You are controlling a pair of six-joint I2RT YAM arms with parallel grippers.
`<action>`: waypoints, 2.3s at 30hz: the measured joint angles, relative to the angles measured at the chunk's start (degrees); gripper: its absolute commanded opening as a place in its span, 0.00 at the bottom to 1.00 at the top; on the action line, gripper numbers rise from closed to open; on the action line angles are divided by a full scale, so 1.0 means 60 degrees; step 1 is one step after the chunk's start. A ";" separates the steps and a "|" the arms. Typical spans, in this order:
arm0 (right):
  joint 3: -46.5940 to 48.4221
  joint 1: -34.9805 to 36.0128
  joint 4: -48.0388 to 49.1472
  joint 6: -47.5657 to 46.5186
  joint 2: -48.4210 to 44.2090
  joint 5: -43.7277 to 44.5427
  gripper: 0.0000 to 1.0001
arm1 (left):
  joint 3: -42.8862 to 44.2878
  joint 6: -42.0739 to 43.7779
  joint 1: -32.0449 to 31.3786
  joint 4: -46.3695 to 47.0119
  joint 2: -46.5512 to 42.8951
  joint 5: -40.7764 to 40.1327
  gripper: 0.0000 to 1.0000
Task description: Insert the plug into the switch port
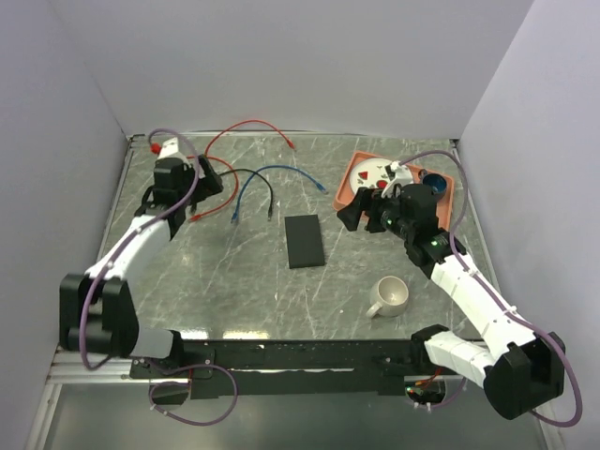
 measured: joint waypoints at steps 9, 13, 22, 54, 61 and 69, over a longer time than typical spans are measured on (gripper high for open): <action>-0.0412 0.0393 0.0295 -0.0011 0.0171 -0.0648 1.00 | 0.2390 0.0514 -0.0907 -0.1974 0.2980 0.1282 0.97; -0.0419 0.0452 0.0302 -0.0047 0.0266 -0.0794 1.00 | 0.3534 0.0634 -0.2251 -0.2546 0.3974 0.0914 0.97; -0.0586 0.0452 0.0335 -0.0186 0.0168 -0.0929 1.00 | 0.4459 0.0215 -0.3708 -0.3209 0.5621 -0.0790 0.91; -0.1075 0.0452 -0.0193 -0.0608 -0.1129 -0.0969 1.00 | 0.4889 0.0568 -0.3610 -0.3599 0.6247 -0.1993 0.01; -0.0958 0.0452 -0.0714 -0.0663 -0.1504 -0.0816 1.00 | 0.7417 0.0871 -0.3599 -0.4320 0.4455 -0.1417 0.01; -0.0382 0.0452 -0.1198 -0.0812 -0.2397 -0.0769 1.00 | 0.8510 0.0845 -0.4197 -0.2641 0.1825 0.1978 0.01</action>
